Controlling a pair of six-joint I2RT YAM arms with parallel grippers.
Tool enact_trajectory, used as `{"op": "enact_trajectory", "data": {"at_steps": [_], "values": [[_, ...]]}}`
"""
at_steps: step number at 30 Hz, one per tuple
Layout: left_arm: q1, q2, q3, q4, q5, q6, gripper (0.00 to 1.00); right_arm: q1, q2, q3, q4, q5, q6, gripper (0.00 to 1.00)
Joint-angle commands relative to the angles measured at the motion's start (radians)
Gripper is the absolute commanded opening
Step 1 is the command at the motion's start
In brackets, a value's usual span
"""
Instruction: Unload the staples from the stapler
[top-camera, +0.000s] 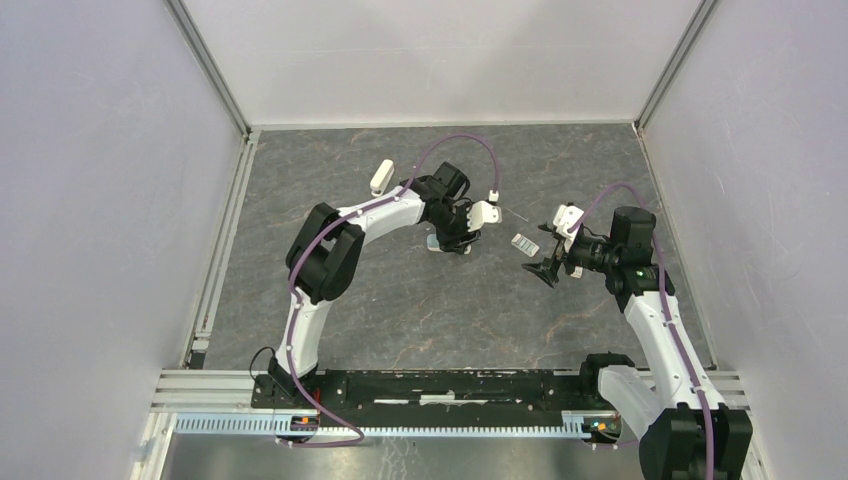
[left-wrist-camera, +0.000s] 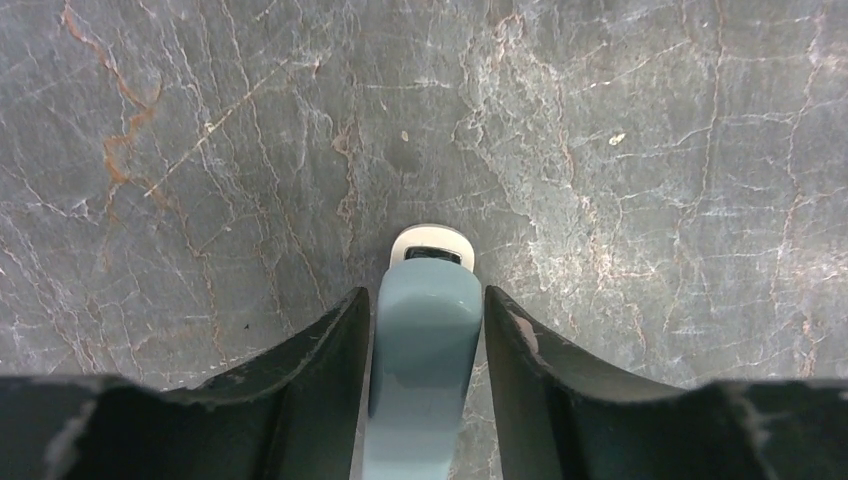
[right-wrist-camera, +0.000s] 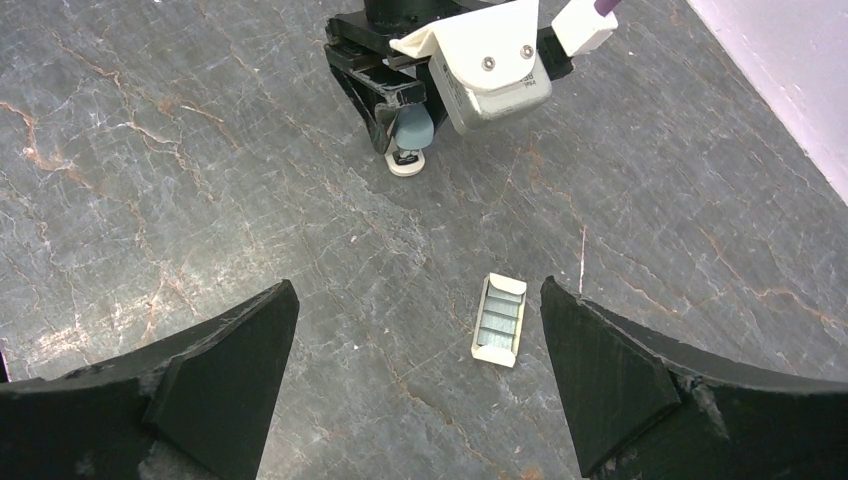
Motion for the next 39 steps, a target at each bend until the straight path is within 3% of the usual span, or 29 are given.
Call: {"op": "enact_trajectory", "data": {"at_steps": [1, 18, 25, 34, 39], "values": [[0.001, -0.008, 0.043, -0.007, -0.009, 0.035, 0.51, 0.008, 0.002, 0.035, 0.014, 0.005, -0.013, 0.98], [0.000, -0.088, 0.020, -0.007, 0.000, 0.015, 0.52, 0.014, -0.001, 0.032, 0.016, 0.011, -0.016, 0.98], [0.001, -0.089, 0.005, -0.007, 0.003, 0.018, 0.40, 0.014, -0.002, 0.029, 0.020, 0.012, -0.016, 0.98], [0.001, -0.090, -0.003, -0.020, -0.008, 0.027, 0.41, 0.015, 0.001, 0.027, 0.023, 0.009, -0.013, 0.98], [0.001, -0.105, 0.010, -0.030, -0.006, 0.017, 0.04, 0.014, 0.007, 0.022, 0.034, 0.005, 0.004, 0.98]]}}
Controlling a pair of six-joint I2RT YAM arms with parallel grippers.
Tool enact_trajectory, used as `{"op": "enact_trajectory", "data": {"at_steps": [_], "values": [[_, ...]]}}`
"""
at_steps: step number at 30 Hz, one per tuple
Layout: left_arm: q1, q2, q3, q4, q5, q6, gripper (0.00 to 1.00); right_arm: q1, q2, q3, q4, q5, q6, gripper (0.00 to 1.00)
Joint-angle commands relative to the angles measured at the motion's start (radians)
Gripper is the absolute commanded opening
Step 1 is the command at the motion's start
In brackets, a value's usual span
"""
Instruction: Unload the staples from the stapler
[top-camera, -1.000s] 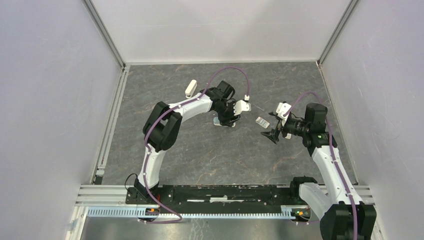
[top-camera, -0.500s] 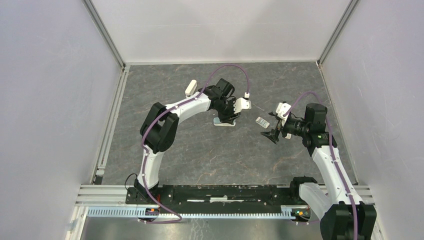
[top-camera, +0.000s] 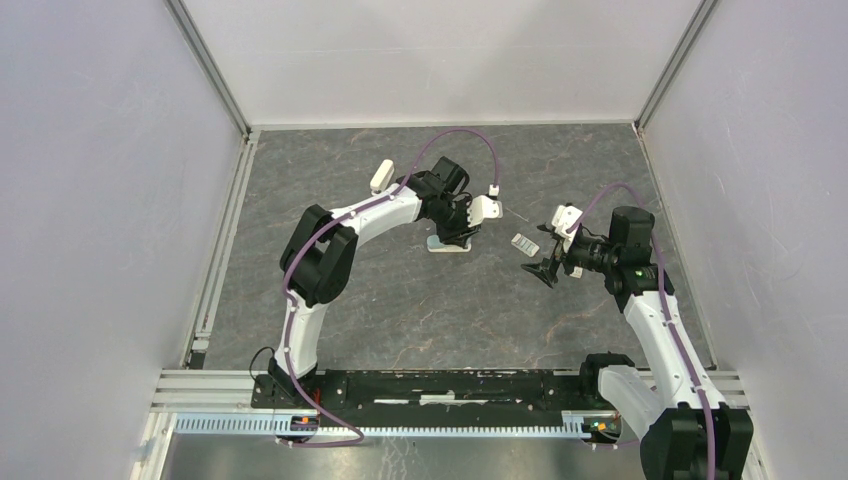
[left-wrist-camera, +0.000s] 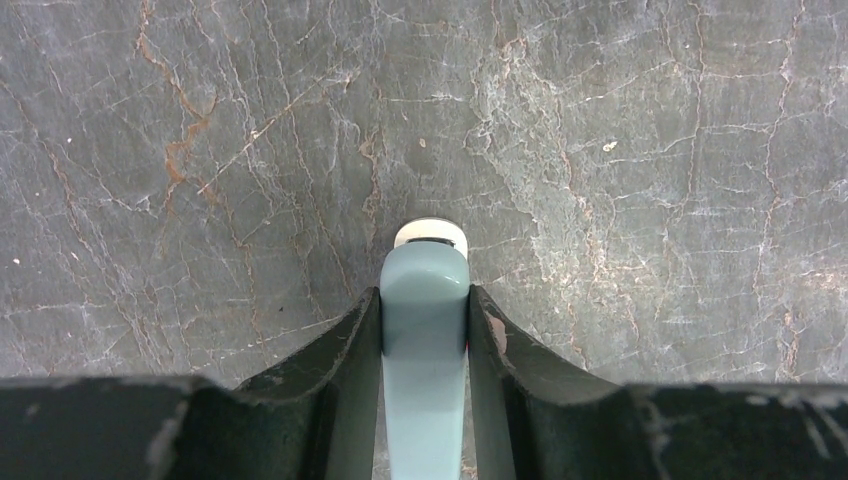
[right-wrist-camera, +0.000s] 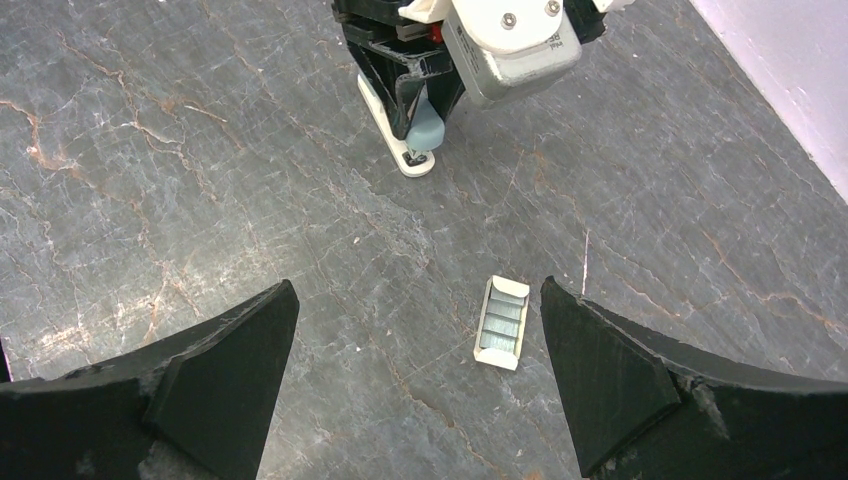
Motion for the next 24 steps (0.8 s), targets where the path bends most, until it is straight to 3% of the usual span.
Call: {"op": "enact_trajectory", "data": {"at_steps": [1, 4, 7, 11, 14, 16, 18, 20, 24], "values": [[0.001, -0.076, 0.006, -0.026, 0.001, 0.006, 0.02, 0.002, 0.009, 0.017, 0.044, -0.006, 0.016, 0.98], [-0.001, -0.166, -0.029, 0.019, -0.014, -0.060, 0.02, 0.004, 0.031, 0.001, 0.093, -0.035, 0.093, 0.98], [-0.015, -0.312, -0.153, 0.116, -0.014, -0.106, 0.02, 0.004, 0.062, -0.044, 0.249, -0.082, 0.307, 0.98], [-0.071, -0.537, -0.370, 0.300, -0.042, -0.169, 0.02, 0.003, 0.127, -0.186, 0.677, -0.145, 0.821, 0.98], [-0.125, -0.673, -0.536, 0.428, -0.073, -0.182, 0.02, 0.025, 0.209, -0.303, 1.114, -0.185, 1.234, 0.98], [-0.149, -0.760, -0.631, 0.503, -0.085, -0.194, 0.02, 0.064, 0.242, -0.342, 1.286, -0.190, 1.365, 0.98], [-0.155, -0.830, -0.711, 0.600, -0.084, -0.238, 0.02, 0.112, 0.239, -0.334, 1.240, -0.179, 1.299, 0.98], [-0.155, -0.882, -0.783, 0.684, -0.109, -0.291, 0.02, 0.156, 0.221, -0.304, 1.084, -0.165, 1.141, 0.98], [-0.153, -0.904, -0.777, 0.633, -0.211, -0.485, 0.02, 0.194, 0.193, -0.236, 0.804, -0.120, 0.870, 0.98]]}}
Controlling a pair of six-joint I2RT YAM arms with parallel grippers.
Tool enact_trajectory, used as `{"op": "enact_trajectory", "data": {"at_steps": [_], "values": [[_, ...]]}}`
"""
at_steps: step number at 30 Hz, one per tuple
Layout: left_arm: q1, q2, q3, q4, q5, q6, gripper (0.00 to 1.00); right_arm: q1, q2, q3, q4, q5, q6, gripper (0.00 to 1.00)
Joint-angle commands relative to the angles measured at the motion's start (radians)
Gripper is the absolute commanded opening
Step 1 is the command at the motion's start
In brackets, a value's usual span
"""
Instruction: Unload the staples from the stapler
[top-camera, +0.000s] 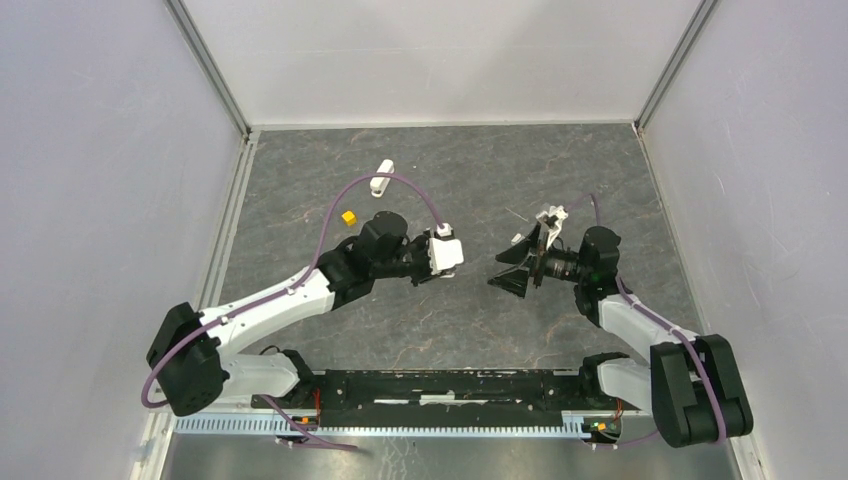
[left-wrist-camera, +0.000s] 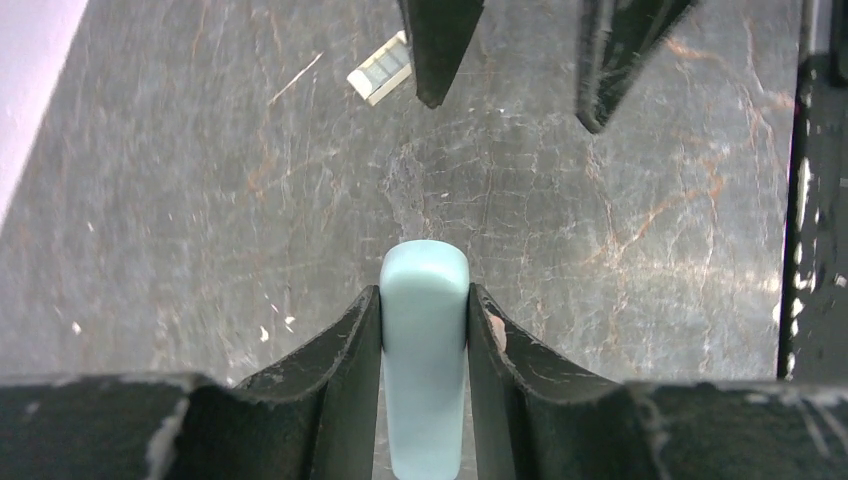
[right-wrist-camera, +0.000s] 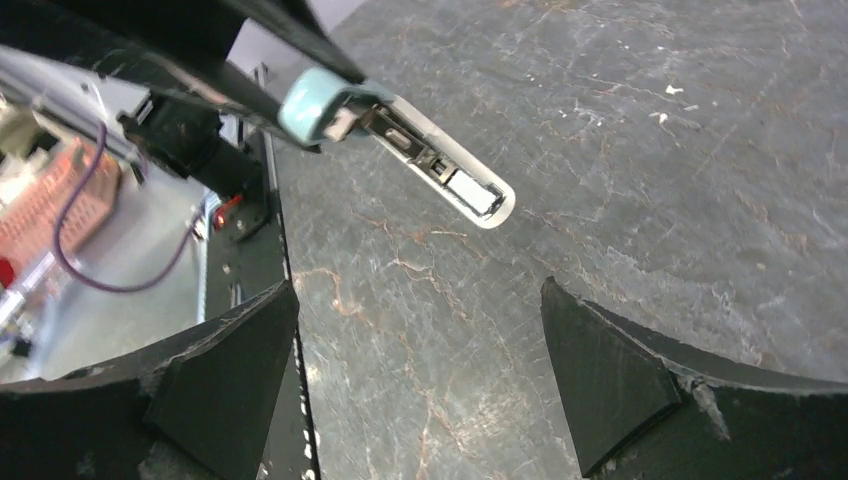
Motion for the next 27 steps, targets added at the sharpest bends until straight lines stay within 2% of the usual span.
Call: {"op": "enact_trajectory", "data": {"at_steps": [1, 6, 9, 12, 15, 19, 22, 24, 26, 27], "values": [[0.012, -0.018, 0.039, 0.044, -0.140, -0.293, 0.02, 0.022, -0.039, 0.082, -0.153, 0.034, -0.207, 0.98], [0.057, 0.015, 0.167, -0.284, -0.152, -0.540, 0.02, 0.023, -0.034, 0.088, -0.204, 0.073, -0.256, 0.98], [0.090, -0.004, 0.214, -0.386, -0.095, -0.634, 0.02, 0.052, -0.015, 0.080, -0.185, 0.068, -0.258, 0.98], [0.124, -0.040, 0.169, -0.311, -0.044, -0.787, 0.02, 0.134, -0.027, 0.054, -0.145, 0.078, -0.304, 0.94], [0.175, -0.062, 0.105, -0.232, -0.060, -0.933, 0.02, 0.204, -0.059, 0.057, -0.209, 0.118, -0.468, 0.90], [0.210, -0.086, -0.004, -0.123, -0.158, -1.170, 0.02, 0.280, -0.104, 0.066, -0.336, 0.186, -0.727, 0.91], [0.228, -0.089, -0.043, -0.096, -0.202, -1.294, 0.02, 0.306, -0.102, 0.062, -0.352, 0.208, -0.784, 0.95], [0.242, -0.098, -0.070, -0.047, -0.196, -1.357, 0.02, 0.307, -0.086, 0.060, -0.307, 0.214, -0.707, 0.98], [0.242, -0.123, -0.105, 0.041, -0.180, -1.364, 0.02, 0.286, -0.040, 0.060, -0.206, 0.151, -0.502, 0.98], [0.242, -0.143, -0.125, 0.094, -0.187, -1.364, 0.02, 0.265, -0.003, 0.039, -0.073, 0.091, -0.318, 0.98]]}}
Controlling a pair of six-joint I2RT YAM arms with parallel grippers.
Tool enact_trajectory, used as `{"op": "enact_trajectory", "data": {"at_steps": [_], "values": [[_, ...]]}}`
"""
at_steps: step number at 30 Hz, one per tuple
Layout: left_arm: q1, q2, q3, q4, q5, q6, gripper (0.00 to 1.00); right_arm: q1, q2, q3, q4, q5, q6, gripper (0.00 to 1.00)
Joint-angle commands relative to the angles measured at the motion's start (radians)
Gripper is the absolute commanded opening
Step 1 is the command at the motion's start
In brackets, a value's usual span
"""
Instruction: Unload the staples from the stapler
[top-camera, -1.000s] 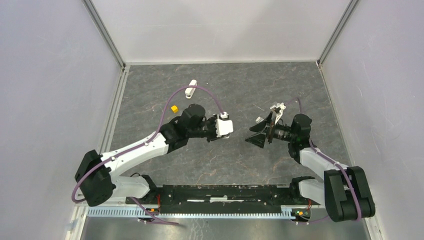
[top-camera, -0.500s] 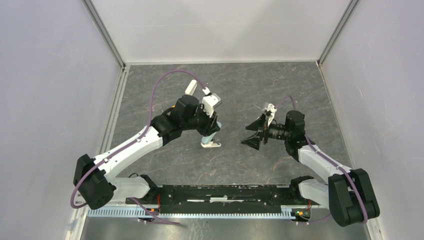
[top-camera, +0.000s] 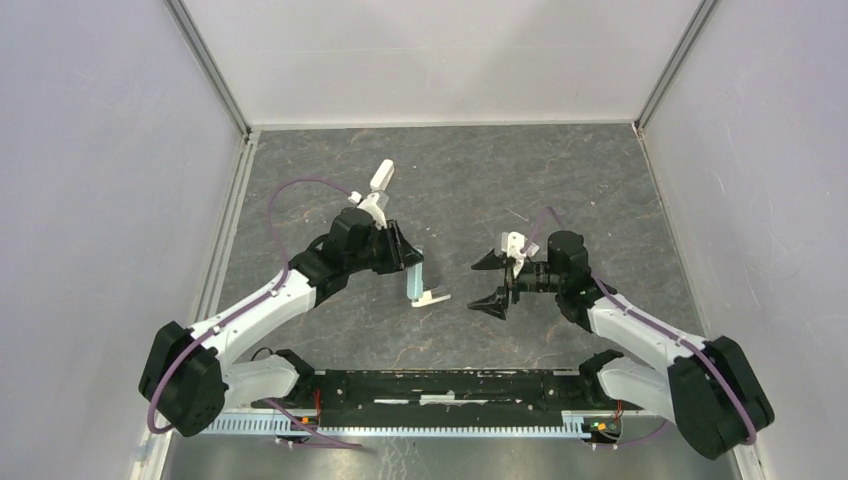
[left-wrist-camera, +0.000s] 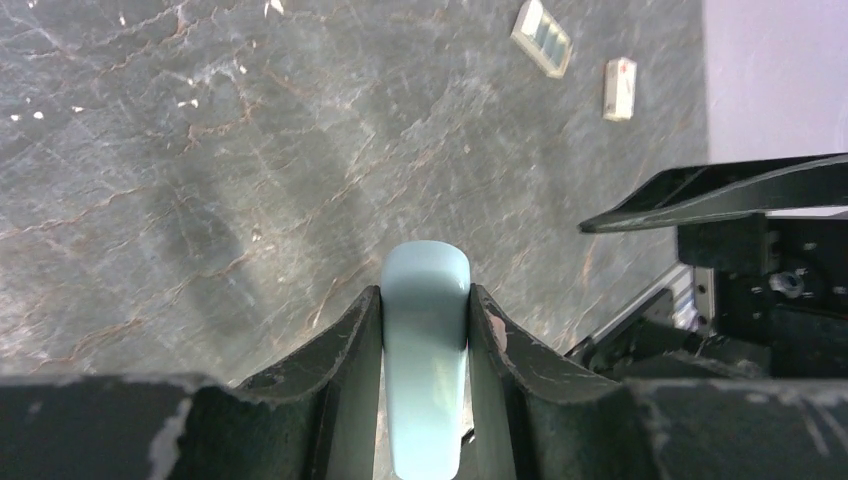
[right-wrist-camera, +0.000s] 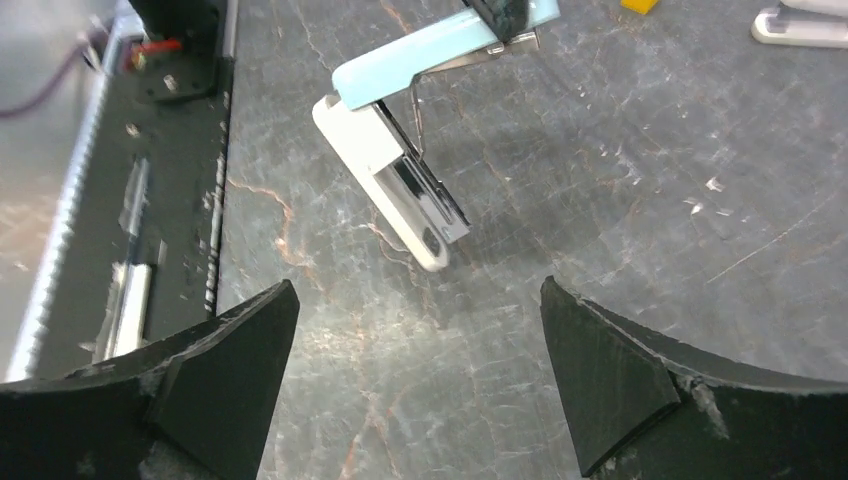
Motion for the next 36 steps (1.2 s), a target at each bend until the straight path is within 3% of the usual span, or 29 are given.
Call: {"op": "enact_trajectory", "data": {"at_steps": [1, 3, 4, 7, 9, 11, 14, 15, 16, 19, 20, 24, 27, 32, 36], "values": [[0.008, -0.096, -0.058, 0.278, -0.026, -0.156, 0.02, -0.056, 0.111, -0.057, 0.389, -0.108, 0.542, 0.98], [0.007, -0.137, -0.104, 0.373, -0.038, -0.153, 0.02, -0.098, 0.164, -0.127, 0.688, -0.086, 0.841, 0.98], [0.008, -0.157, -0.126, 0.422, -0.048, -0.165, 0.02, -0.110, 0.180, -0.136, 0.741, -0.066, 0.912, 0.98], [0.008, -0.187, -0.173, 0.479, -0.091, -0.236, 0.02, -0.109, 0.172, -0.112, 0.699, -0.041, 0.910, 0.98], [0.008, -0.187, -0.170, 0.423, -0.131, -0.312, 0.02, -0.090, 0.073, -0.101, 0.571, -0.011, 0.693, 0.98], [0.008, -0.180, -0.164, 0.365, -0.162, -0.392, 0.02, -0.056, -0.032, -0.034, 0.286, 0.019, 0.342, 0.98], [0.009, -0.154, -0.153, 0.276, -0.225, -0.554, 0.02, -0.033, -0.026, 0.101, -0.062, 0.086, -0.028, 0.98], [0.011, -0.139, -0.140, 0.251, -0.232, -0.590, 0.02, -0.031, -0.024, 0.109, -0.078, 0.102, -0.068, 0.98], [0.011, -0.127, -0.131, 0.226, -0.240, -0.634, 0.02, -0.033, -0.017, 0.113, -0.058, 0.143, 0.014, 0.98], [0.012, -0.106, -0.129, 0.223, -0.243, -0.763, 0.02, -0.025, 0.011, 0.091, 0.057, 0.054, 0.204, 0.98], [0.012, -0.104, -0.140, 0.230, -0.246, -0.807, 0.02, -0.011, -0.005, 0.064, 0.103, 0.062, 0.200, 0.98], [0.022, -0.098, -0.158, 0.199, -0.269, -0.953, 0.02, 0.047, -0.082, 0.095, -0.075, 0.234, -0.251, 0.98], [0.031, -0.082, -0.197, 0.247, -0.261, -1.037, 0.02, 0.050, -0.099, 0.058, -0.052, 0.274, -0.524, 0.98], [0.032, -0.034, -0.191, 0.280, -0.244, -1.105, 0.02, 0.092, -0.116, 0.001, 0.106, 0.290, -0.647, 0.98], [0.030, -0.021, -0.173, 0.279, -0.240, -1.110, 0.02, 0.221, -0.087, -0.024, 0.178, 0.447, -0.754, 0.98]]}}
